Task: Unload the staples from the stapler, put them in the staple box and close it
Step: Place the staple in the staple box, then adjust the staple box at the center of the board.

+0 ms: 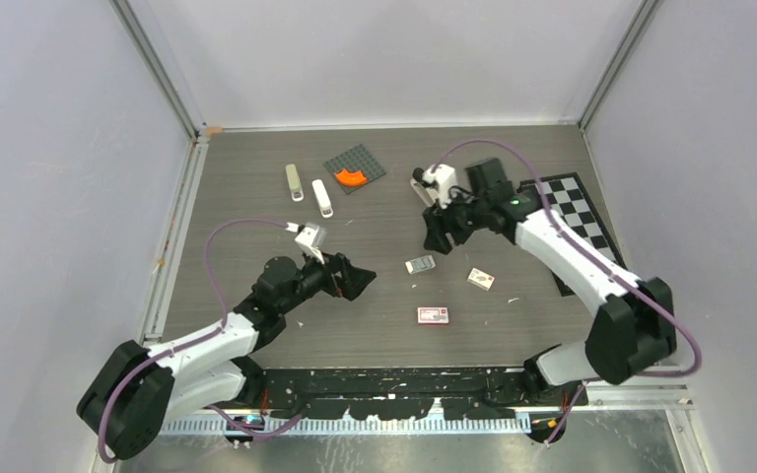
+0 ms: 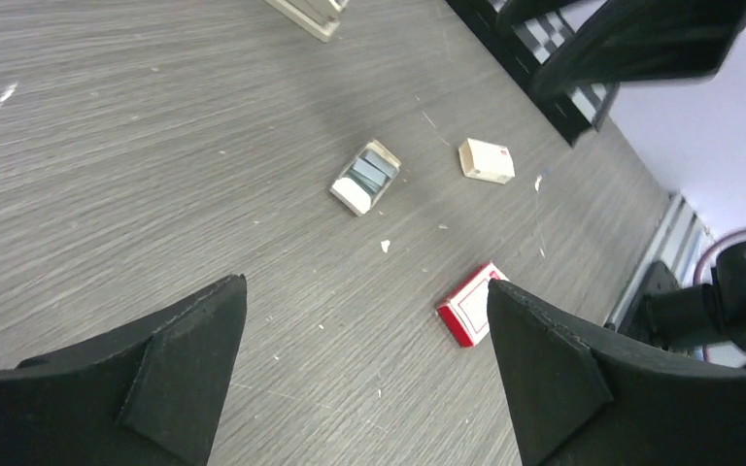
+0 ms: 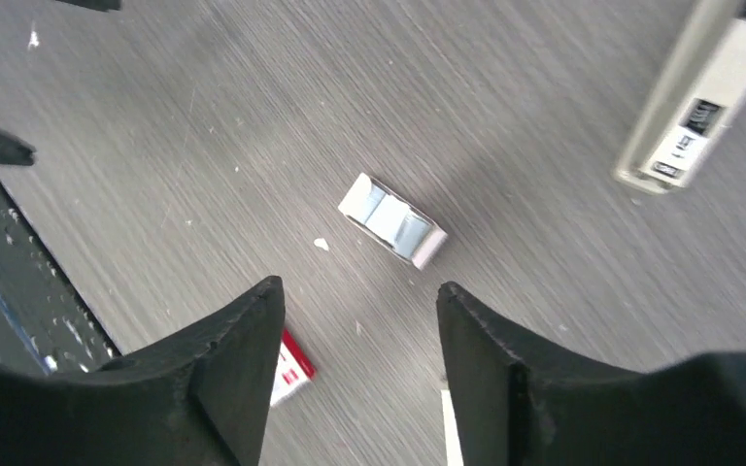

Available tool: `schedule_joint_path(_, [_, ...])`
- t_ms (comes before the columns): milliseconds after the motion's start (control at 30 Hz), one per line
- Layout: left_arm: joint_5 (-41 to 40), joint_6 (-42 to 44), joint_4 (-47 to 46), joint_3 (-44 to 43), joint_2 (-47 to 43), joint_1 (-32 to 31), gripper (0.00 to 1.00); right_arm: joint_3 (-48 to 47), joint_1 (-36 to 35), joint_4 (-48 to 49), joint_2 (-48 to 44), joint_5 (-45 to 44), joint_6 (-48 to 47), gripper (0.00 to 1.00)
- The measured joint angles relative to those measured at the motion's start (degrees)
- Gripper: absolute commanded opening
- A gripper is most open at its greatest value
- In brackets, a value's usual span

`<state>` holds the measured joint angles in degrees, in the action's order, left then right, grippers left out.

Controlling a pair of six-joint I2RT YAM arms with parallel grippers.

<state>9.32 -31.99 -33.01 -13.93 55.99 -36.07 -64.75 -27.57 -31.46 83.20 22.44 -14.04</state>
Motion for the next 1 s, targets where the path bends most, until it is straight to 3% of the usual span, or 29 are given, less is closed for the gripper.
schedule_joint_path(33, [1.3,0.9,-0.3,-0.6,1.1,0.0,0.96,-0.1,2.1,-1.2,-1.7,2.6,-1.5,0.79])
schedule_joint_path(67, [2.8,1.8,-0.3,-1.6,2.5,0.1,0.96,-0.2,3.8,-2.4,-3.1,4.8,-2.9,0.95])
schedule_joint_path(100, [4.2,2.7,-0.2,-2.8,4.0,0.1,0.96,-0.2,5.9,-3.7,-4.9,7.2,-4.8,0.99])
schedule_joint_path(333, [13.6,11.5,-0.9,-11.7,12.6,0.3,1.0,8.3,13.1,-4.1,-17.8,21.4,-15.7,1.0])
schedule_joint_path(500, [17.8,16.7,-0.5,-15.0,17.9,0.7,1.0,8.6,15.3,-10.4,-16.2,28.0,-24.5,1.0])
schedule_joint_path(800, [22.8,21.0,3.6,-23.8,28.5,0.9,1.0,7.3,16.7,-16.2,-15.2,27.4,-31.3,1.0])
schedule_joint_path(1000, [26.8,24.4,-1.3,-25.4,35.4,0.9,1.0,6.0,19.5,-17.9,-15.2,26.9,-32.8,1.0])
